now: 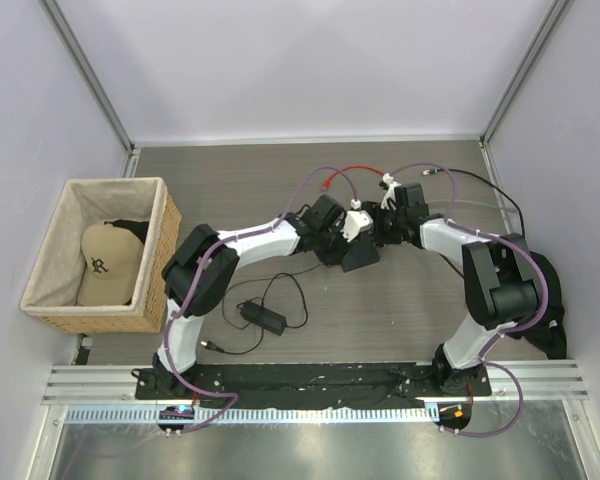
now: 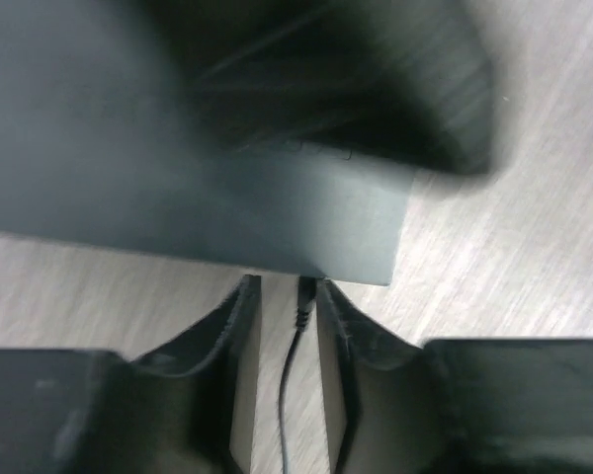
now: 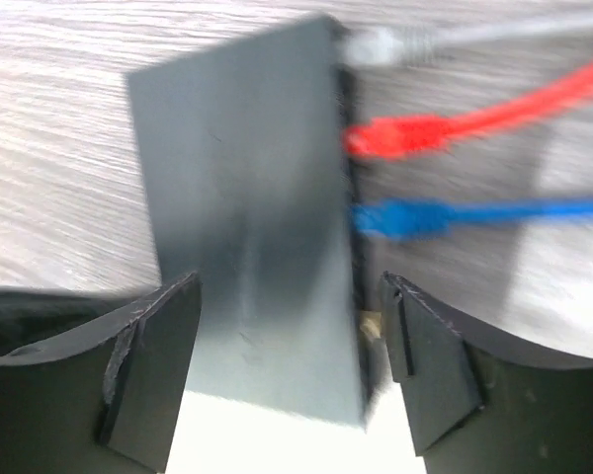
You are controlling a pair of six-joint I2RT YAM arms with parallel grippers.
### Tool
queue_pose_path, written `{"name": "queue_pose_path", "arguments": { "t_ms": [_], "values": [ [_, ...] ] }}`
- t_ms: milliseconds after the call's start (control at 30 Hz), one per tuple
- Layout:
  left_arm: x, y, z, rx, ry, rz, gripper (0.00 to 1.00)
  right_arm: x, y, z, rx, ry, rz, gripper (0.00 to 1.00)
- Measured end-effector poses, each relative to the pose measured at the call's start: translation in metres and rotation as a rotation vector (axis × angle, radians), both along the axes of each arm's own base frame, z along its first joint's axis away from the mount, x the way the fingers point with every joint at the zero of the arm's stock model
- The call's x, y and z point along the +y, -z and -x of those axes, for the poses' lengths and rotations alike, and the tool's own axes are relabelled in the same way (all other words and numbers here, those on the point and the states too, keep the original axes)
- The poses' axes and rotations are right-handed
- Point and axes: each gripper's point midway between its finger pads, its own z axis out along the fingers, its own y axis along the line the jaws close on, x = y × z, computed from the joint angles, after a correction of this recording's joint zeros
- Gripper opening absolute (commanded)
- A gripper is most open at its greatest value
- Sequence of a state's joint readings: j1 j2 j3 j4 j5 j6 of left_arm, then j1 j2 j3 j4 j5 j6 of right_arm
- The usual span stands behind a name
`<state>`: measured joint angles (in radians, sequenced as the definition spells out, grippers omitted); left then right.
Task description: Insert the plug into the switch port
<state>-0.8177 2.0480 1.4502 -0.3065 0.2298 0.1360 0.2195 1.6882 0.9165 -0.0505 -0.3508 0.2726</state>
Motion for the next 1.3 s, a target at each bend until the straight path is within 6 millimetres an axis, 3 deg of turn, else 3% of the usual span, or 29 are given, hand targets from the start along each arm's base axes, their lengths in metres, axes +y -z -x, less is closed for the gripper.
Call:
{"name": "queue_pose_path", "arguments": {
  "t_ms": [100,200,300,433,567,667,733,867,967,1100,1200,1300],
  "values": [
    [0.011,-0.011,-0.01,-0.053,-0.038,0.023,0.51,-0.02,-0.008,0.001,-0.003,0.062,0.048,0.86],
    [0.035,-0.038,-0.026,-0.107,-0.128,0.059,0.62,-0.049,-0.034,-0.005,-0.069,0.165,0.103,0.89],
    [0.067,-0.076,-0.046,-0.161,-0.264,0.109,0.78,-0.082,-0.08,-0.008,-0.196,0.29,0.174,0.9],
    [0.126,-0.147,-0.075,-0.276,-0.52,0.184,0.96,-0.115,-0.15,0.002,-0.378,0.427,0.247,0.92],
    [0.194,-0.212,-0.077,-0.357,-0.773,0.251,1.0,-0.147,-0.217,0.029,-0.55,0.566,0.304,0.95],
    [0.234,-0.248,-0.064,-0.417,-0.913,0.265,1.0,-0.169,-0.263,0.059,-0.676,0.664,0.328,1.0],
    [0.26,-0.277,-0.045,-0.472,-1.002,0.282,1.0,-0.183,-0.293,0.083,-0.76,0.728,0.336,1.0],
    [0.295,-0.32,-0.01,-0.587,-1.081,0.349,1.0,-0.202,-0.33,0.122,-0.874,0.821,0.336,1.0],
    [0.323,-0.346,0.027,-0.69,-1.127,0.456,1.0,-0.213,-0.349,0.151,-0.948,0.878,0.331,1.0],
    [0.343,-0.37,0.067,-0.792,-1.118,0.601,1.0,-0.224,-0.36,0.176,-0.998,0.922,0.346,1.0],
    [0.353,-0.387,0.086,-0.849,-1.112,0.694,1.0,-0.228,-0.362,0.186,-1.009,0.931,0.368,1.0],
    [0.357,-0.396,0.093,-0.875,-1.118,0.728,1.0,-0.232,-0.362,0.194,-1.017,0.937,0.395,1.0]
  ]
}}
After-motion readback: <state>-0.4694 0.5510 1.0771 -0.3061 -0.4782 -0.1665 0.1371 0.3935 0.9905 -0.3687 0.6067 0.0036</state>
